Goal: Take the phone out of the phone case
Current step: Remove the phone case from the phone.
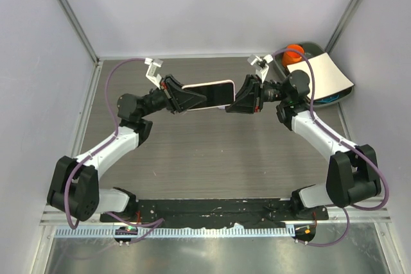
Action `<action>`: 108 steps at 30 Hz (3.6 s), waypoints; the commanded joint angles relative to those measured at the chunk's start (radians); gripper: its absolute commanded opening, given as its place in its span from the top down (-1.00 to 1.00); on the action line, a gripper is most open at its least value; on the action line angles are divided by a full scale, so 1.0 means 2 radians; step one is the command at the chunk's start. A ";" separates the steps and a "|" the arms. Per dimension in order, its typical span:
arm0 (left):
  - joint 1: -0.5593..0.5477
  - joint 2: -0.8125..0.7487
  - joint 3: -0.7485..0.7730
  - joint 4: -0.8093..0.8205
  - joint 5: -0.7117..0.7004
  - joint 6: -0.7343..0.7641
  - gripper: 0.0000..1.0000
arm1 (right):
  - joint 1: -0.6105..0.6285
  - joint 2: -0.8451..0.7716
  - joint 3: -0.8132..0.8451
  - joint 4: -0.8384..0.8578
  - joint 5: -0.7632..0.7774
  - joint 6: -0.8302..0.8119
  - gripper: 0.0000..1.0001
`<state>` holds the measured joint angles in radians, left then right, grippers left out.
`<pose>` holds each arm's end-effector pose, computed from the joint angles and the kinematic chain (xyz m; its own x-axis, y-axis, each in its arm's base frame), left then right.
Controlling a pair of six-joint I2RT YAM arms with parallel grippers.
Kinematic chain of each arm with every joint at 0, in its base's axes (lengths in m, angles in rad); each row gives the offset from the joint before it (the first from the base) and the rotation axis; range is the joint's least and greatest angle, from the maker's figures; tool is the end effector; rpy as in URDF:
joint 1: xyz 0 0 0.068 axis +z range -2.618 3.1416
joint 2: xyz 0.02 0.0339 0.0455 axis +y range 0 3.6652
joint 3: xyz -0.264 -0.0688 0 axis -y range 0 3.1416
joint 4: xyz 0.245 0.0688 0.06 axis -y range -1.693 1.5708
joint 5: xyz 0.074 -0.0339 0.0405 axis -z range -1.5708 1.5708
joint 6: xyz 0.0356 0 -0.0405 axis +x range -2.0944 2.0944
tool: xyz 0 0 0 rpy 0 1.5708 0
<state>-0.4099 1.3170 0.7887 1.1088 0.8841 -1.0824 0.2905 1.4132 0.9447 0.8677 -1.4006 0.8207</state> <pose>0.2424 -0.1354 0.3503 -0.5109 -0.3885 -0.7669 0.8410 -0.0411 -0.5394 0.2755 0.1190 0.3482 -0.4181 0.0043 -0.9084 -0.8986 -0.1481 0.4130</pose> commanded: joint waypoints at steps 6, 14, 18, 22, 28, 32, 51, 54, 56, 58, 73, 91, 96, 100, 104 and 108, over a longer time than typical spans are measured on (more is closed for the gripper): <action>-0.008 -0.018 -0.012 -0.021 0.066 -0.006 0.99 | 0.007 -0.024 0.032 -0.038 0.091 -0.061 0.46; 0.005 -0.017 -0.009 -0.017 0.055 -0.025 1.00 | 0.007 -0.039 0.022 -0.038 0.076 -0.094 0.44; 0.008 -0.021 -0.014 -0.009 0.055 -0.025 1.00 | 0.007 -0.040 0.022 -0.004 0.084 -0.057 0.13; 0.019 -0.024 -0.015 0.011 0.050 -0.043 1.00 | 0.003 -0.041 0.016 0.035 0.107 -0.009 0.04; 0.027 -0.029 -0.018 0.031 0.050 -0.052 1.00 | -0.012 -0.039 0.006 0.079 0.145 0.043 0.03; 0.029 -0.030 -0.019 0.045 0.050 -0.057 1.00 | -0.013 -0.032 -0.007 0.128 0.173 0.117 0.05; 0.038 -0.032 -0.019 0.053 0.034 -0.056 1.00 | 0.005 -0.038 -0.034 0.171 0.200 0.138 0.22; 0.039 -0.033 -0.019 0.054 0.032 -0.056 1.00 | 0.017 -0.037 -0.034 0.151 0.201 0.118 0.22; 0.040 -0.034 -0.021 0.055 0.033 -0.056 1.00 | 0.023 -0.035 -0.032 0.146 0.202 0.114 0.24; 0.041 -0.033 -0.022 0.054 0.033 -0.054 1.00 | 0.023 -0.035 -0.032 0.146 0.203 0.115 0.28; 0.041 -0.034 -0.023 0.062 0.037 -0.049 1.00 | 0.025 -0.032 -0.041 0.184 0.230 0.178 0.41; 0.040 -0.043 -0.015 0.121 0.073 -0.066 0.99 | 0.036 -0.013 -0.048 0.209 0.276 0.253 0.89; 0.038 -0.047 -0.006 0.153 0.091 -0.078 0.99 | 0.036 -0.006 -0.067 0.213 0.318 0.288 0.99; 0.035 -0.049 0.000 0.173 0.099 -0.096 0.99 | 0.036 0.003 -0.076 0.216 0.339 0.301 0.99; 0.031 -0.048 0.003 0.201 0.105 -0.118 0.99 | 0.037 0.013 -0.080 0.210 0.351 0.304 0.99; 0.027 -0.050 0.014 0.219 0.111 -0.138 0.99 | 0.037 0.027 -0.079 0.202 0.356 0.305 0.99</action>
<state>-0.3260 1.2762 0.7307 1.1942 1.0229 -1.2716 0.3763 1.4216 0.7925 1.3163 -0.7918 1.4300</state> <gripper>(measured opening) 0.209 0.218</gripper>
